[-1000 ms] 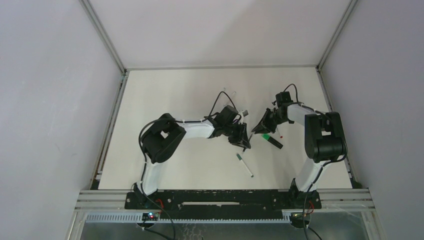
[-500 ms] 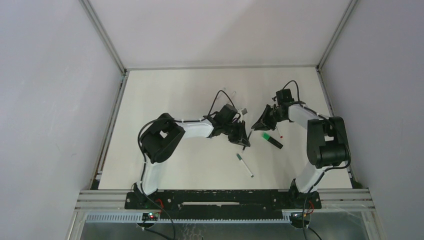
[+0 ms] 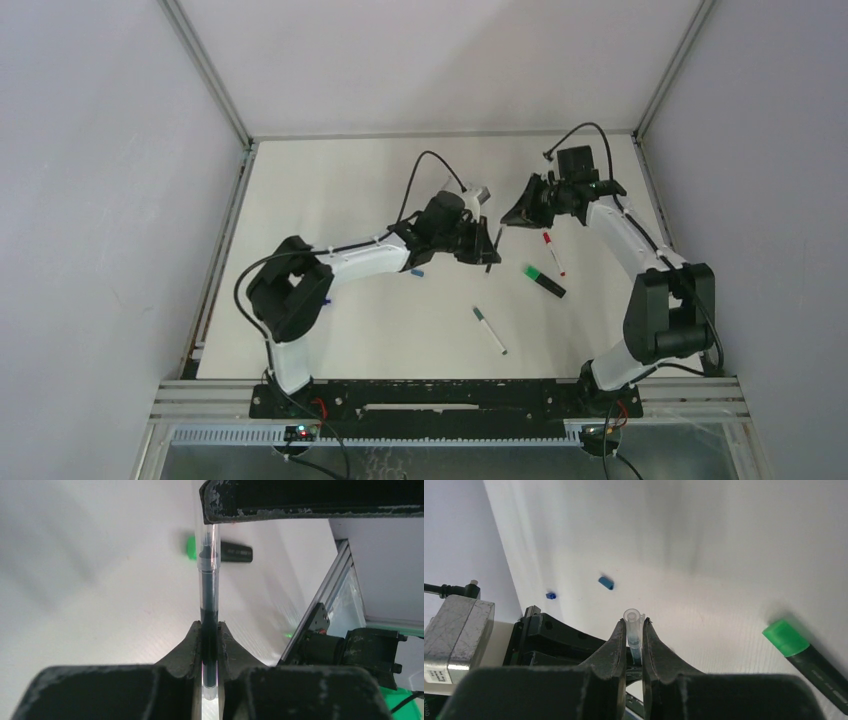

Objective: Insert the pens into the pen caps
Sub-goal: Pick up the pen from the center of the board, then press the pen cap onto the pen.

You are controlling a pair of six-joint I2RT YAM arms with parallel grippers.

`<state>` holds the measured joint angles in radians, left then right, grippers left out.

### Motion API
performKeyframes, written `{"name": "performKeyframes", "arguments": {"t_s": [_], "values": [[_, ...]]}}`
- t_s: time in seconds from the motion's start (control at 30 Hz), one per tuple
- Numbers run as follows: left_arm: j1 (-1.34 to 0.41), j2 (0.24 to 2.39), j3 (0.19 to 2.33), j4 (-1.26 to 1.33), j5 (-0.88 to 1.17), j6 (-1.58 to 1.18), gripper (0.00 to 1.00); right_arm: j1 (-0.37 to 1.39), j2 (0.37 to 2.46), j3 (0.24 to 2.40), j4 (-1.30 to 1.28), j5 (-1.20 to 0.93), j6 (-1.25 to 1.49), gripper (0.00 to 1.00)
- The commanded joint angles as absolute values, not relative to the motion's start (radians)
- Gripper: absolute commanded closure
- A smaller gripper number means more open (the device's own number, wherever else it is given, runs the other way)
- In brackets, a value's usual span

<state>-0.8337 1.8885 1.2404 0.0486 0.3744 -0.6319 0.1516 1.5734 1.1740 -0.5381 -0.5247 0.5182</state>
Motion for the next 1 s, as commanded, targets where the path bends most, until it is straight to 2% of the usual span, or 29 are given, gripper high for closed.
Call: {"name": "performKeyframes", "arguments": {"t_s": [0.0, 0.33, 0.8, 0.97], "values": [[-0.831, 1.773, 1.233, 0.150, 0.294, -0.483, 0.97, 0.209, 1.493, 1.299, -0.606, -0.524, 0.441, 0.94], [-0.835, 1.623, 1.255, 0.141, 0.188, -0.243, 0.98, 0.285, 1.384, 1.512, -0.699, -0.475, 0.273, 0.92], [-0.844, 1.485, 1.260, 0.160, 0.179, -0.186, 1.00, 0.310, 1.265, 1.637, -0.698, -0.523, 0.195, 0.75], [-0.847, 1.447, 1.237, 0.174, 0.182, -0.232, 1.00, 0.270, 1.210, 1.632, -0.701, -0.675, 0.077, 0.66]]}}
